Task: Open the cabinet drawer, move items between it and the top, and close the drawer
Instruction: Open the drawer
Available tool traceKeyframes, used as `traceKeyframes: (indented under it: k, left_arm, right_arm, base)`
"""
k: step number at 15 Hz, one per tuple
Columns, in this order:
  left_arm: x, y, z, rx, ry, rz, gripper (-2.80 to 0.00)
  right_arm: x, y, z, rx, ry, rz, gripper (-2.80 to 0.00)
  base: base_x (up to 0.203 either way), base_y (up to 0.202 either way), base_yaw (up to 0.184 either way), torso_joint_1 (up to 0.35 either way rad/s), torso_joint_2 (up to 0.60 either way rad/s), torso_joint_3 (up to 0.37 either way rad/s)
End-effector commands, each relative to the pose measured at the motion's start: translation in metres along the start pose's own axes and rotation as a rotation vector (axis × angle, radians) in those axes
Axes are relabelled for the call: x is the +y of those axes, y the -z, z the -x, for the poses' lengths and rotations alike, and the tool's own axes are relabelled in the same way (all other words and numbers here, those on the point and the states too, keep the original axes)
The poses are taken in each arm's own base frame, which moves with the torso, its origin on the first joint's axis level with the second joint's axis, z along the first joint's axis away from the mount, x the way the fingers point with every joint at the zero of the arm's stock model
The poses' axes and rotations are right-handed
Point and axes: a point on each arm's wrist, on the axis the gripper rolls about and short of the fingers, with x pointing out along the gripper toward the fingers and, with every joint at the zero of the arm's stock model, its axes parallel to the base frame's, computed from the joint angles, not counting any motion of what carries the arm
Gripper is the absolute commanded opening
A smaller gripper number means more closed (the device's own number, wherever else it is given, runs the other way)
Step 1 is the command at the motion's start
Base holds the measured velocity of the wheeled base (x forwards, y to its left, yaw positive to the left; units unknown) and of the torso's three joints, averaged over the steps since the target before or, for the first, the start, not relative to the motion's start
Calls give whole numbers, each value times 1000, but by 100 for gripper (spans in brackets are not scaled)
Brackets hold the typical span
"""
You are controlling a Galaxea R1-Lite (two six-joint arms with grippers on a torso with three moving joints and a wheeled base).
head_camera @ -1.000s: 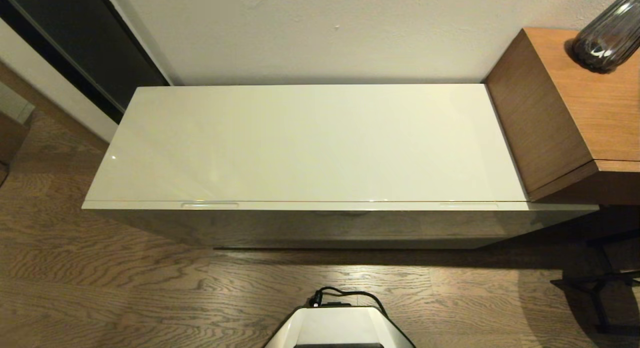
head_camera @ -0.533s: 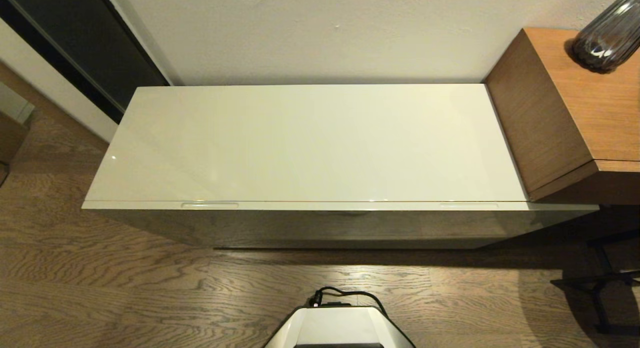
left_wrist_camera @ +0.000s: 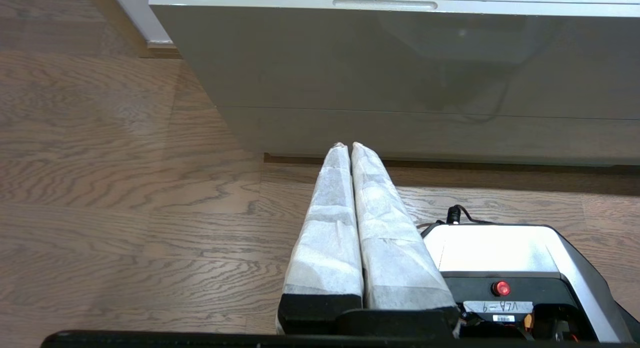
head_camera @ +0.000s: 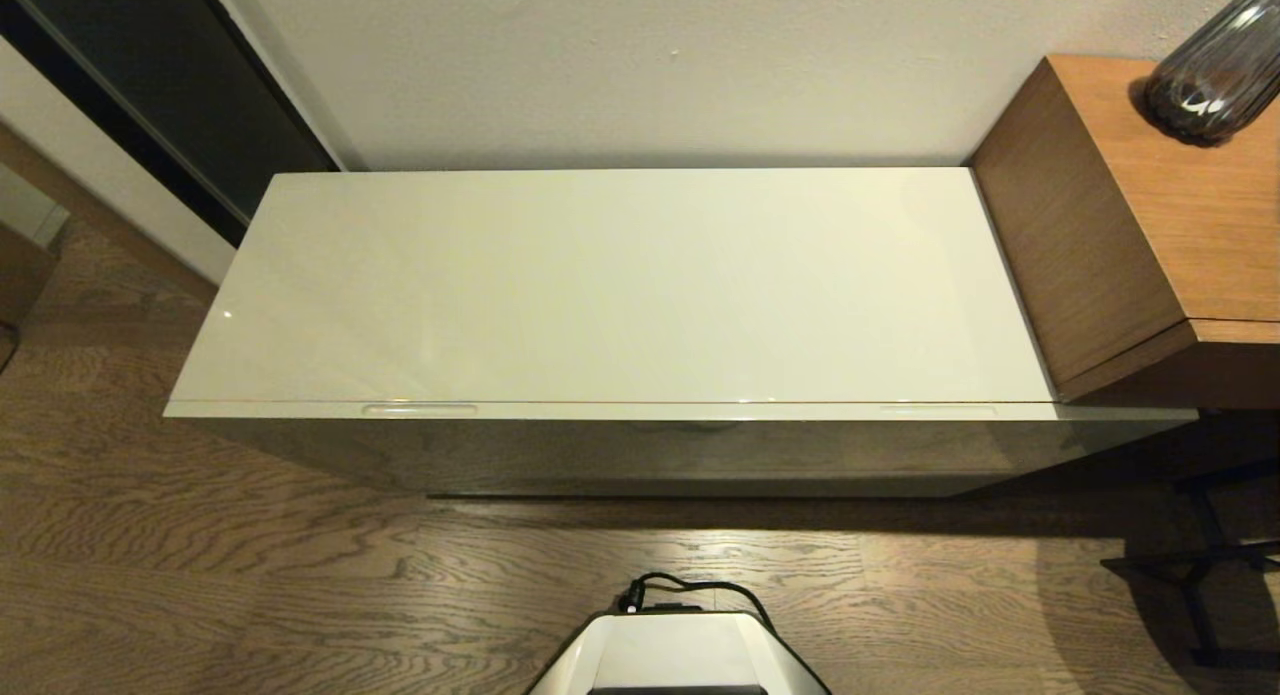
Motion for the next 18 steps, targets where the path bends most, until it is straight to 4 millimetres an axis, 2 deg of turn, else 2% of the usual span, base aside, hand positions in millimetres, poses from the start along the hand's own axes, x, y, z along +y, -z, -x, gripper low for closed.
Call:
traceKeyframes:
  k: [1,7,8,9,11,12,14,16,18]
  left_arm:
    - [0,0,0,1,1,0,-280]
    - [0,0,0,1,0,0,-280]
    - [0,0,0,1,0,0,-280]
    - [0,0,0,1,1,0,-280]
    - [0,0,0,1,1,0,-280]
    - [0,0,0,1,1,0,-280]
    - [0,0,0,1,0,0,-280]
    - [0,0,0,1,0,0,-280]
    - [0,0,0,1,0,0,-280]
  right_arm:
    - [0,0,0,1,0,1,-280]
    - [0,-2,0,-9,3,-6,-280]
    - [0,-11,3,-37,4,-8,-280]
    - [-1,-29,11,-83,0,-14,-280]
    - [-1,-74,42,-153,-39,-23,-280]
    - [0,-89,57,-172,-68,-22,-280]
    - [1,-102,76,-178,-117,-7,-280]
    - [1,-112,81,-194,-132,26,-280]
    - [0,-141,70,-171,-139,5,-280]
  base:
    - [0,0,0,0,0,0]
    - [0,0,0,0,0,0]
    - [0,0,0,0,0,0]
    - [0,0,0,0,0,0]
    - [0,0,0,0,0,0]
    - [0,0,0,0,0,0]
    - [0,0,0,0,0,0]
    - [0,0,0,0,0,0]
    - [0,0,0,0,0,0]
